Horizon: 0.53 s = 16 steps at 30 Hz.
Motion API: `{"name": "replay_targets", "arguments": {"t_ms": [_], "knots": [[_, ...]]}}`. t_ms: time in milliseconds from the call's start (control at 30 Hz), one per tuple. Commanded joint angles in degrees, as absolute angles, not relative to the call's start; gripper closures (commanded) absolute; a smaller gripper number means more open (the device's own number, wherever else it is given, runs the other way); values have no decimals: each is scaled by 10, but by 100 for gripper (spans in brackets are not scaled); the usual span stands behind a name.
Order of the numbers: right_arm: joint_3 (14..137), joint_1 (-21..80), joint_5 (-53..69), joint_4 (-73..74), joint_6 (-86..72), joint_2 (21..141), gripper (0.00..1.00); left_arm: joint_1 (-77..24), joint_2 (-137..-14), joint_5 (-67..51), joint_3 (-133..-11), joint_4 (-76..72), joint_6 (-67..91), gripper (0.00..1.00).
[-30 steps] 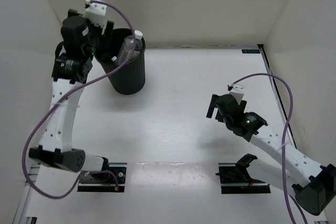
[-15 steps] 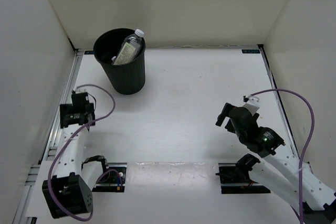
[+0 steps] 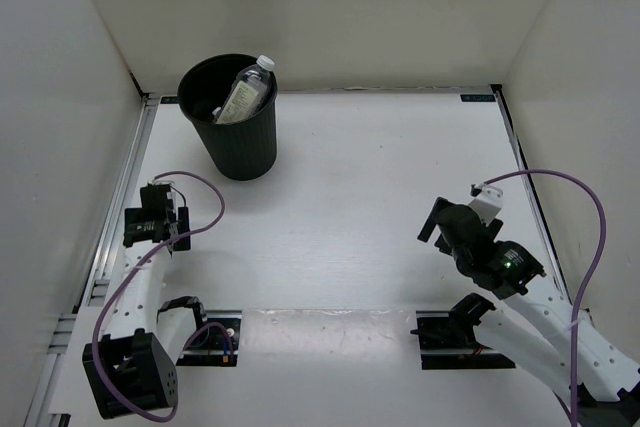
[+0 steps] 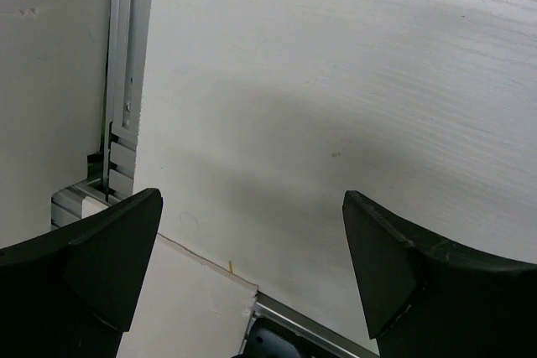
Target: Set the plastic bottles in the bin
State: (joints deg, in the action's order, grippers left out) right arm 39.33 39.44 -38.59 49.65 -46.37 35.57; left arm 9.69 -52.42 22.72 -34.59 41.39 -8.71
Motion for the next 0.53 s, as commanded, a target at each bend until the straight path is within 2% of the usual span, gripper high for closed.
{"name": "replay_targets", "arguments": {"t_ms": [0, 500], "knots": [[410, 394, -403, 499, -473, 352, 0, 101, -515, 215, -364, 403, -81, 0], [410, 394, -403, 487, -473, 351, 0, 101, -515, 205, -364, 403, -81, 0]]}}
